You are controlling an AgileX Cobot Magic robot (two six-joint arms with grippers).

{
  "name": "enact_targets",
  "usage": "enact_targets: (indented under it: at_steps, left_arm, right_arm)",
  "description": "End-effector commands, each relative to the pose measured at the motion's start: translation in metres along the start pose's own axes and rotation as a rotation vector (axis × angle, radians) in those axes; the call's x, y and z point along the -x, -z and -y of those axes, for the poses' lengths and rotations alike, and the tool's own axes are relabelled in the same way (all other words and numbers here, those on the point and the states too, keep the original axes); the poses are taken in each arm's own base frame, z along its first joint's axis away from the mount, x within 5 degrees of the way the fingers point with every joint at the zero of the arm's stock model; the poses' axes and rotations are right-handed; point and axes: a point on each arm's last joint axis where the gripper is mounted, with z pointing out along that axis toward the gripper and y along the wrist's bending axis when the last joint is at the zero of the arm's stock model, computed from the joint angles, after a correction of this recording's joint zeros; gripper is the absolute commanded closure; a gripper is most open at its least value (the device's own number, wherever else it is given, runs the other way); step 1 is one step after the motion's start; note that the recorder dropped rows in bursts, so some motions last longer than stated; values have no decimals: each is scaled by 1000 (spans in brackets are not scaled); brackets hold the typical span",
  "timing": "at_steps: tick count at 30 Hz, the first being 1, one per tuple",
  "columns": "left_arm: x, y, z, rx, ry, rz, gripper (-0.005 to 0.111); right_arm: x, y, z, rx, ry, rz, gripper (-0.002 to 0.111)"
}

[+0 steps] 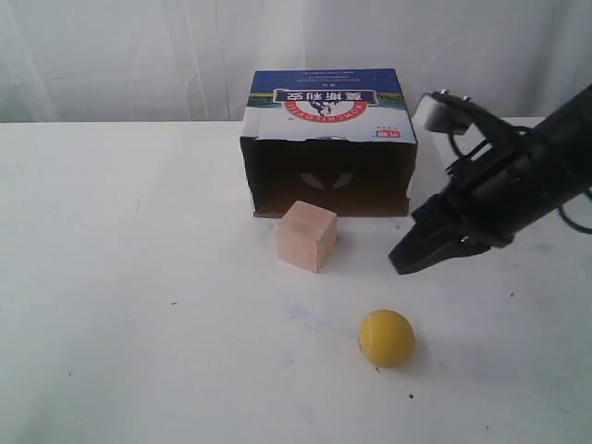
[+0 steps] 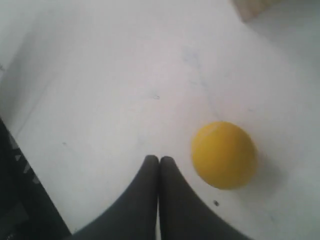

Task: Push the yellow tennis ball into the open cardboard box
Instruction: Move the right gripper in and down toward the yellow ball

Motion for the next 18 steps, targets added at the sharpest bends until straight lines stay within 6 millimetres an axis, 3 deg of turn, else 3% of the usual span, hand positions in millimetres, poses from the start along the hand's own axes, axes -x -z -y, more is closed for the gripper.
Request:
enact_targets:
  at_steps: [1,3,9,18]
  left_arm:
    - [0,0,0,-5,4,4,107]
    - [0,0,0,-5,4,4,107]
    - [0,0,0,-5,4,4,107]
    - [0,0,0,-5,4,4,107]
  right_arm:
    - [-6,-40,-19,66,54,-54,108]
    - [-13,-55,-26,72,85,-113,108]
    - [-15,-63,-2,-176,94,-74,108]
    - [-16,-86,19,-211,48,-108,108]
